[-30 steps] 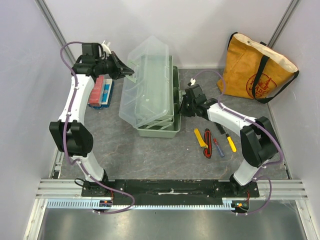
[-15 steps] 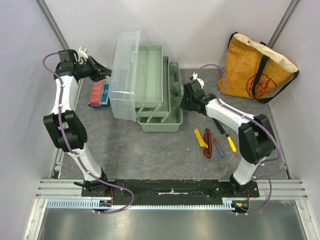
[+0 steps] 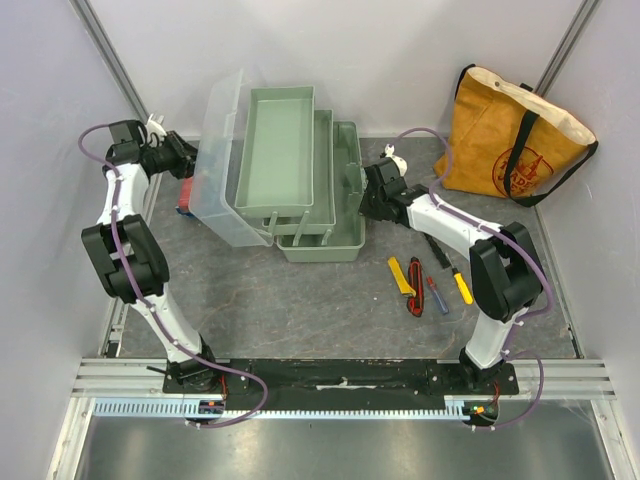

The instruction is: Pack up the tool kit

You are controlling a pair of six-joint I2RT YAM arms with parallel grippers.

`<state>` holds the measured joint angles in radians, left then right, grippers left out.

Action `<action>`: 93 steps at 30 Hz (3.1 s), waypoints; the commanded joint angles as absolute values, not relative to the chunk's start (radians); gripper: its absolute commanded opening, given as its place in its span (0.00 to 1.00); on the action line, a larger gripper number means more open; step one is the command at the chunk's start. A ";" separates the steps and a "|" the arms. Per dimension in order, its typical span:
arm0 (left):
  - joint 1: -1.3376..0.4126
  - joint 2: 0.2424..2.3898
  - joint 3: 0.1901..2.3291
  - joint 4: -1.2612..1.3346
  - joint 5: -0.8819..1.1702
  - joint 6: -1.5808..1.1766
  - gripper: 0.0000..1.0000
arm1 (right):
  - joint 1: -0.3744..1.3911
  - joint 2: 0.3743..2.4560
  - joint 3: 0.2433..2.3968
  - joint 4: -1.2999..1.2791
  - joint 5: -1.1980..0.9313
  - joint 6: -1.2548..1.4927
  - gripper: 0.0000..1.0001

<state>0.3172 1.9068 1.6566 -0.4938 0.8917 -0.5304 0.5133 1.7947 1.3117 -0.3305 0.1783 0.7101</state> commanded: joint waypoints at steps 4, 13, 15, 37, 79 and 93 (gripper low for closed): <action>0.347 1.914 1.628 -0.400 0.872 -0.477 0.64 | 0.485 1.827 1.344 -0.281 0.210 0.788 0.00; 0.345 1.919 1.551 -0.406 0.720 -0.436 0.72 | 0.483 1.851 1.351 -0.276 0.193 0.788 0.01; 0.347 1.917 1.543 -0.407 0.669 -0.436 0.68 | 0.482 1.862 1.356 -0.275 0.186 0.782 0.01; 0.347 1.908 1.557 -0.543 0.151 -0.405 0.24 | 0.494 1.956 1.353 -0.198 0.066 0.799 0.00; 0.169 1.471 1.793 -0.548 0.810 -0.406 0.66 | 0.145 1.539 1.212 -0.457 0.148 0.641 0.88; 0.034 1.361 1.625 -0.472 0.802 -0.476 0.66 | 0.077 1.486 0.950 -0.272 0.207 1.308 0.67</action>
<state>0.0368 1.3994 1.6466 -0.5190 0.7860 -0.4408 0.0814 1.5101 0.9817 -0.3641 0.1410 1.0851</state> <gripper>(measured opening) 0.663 0.695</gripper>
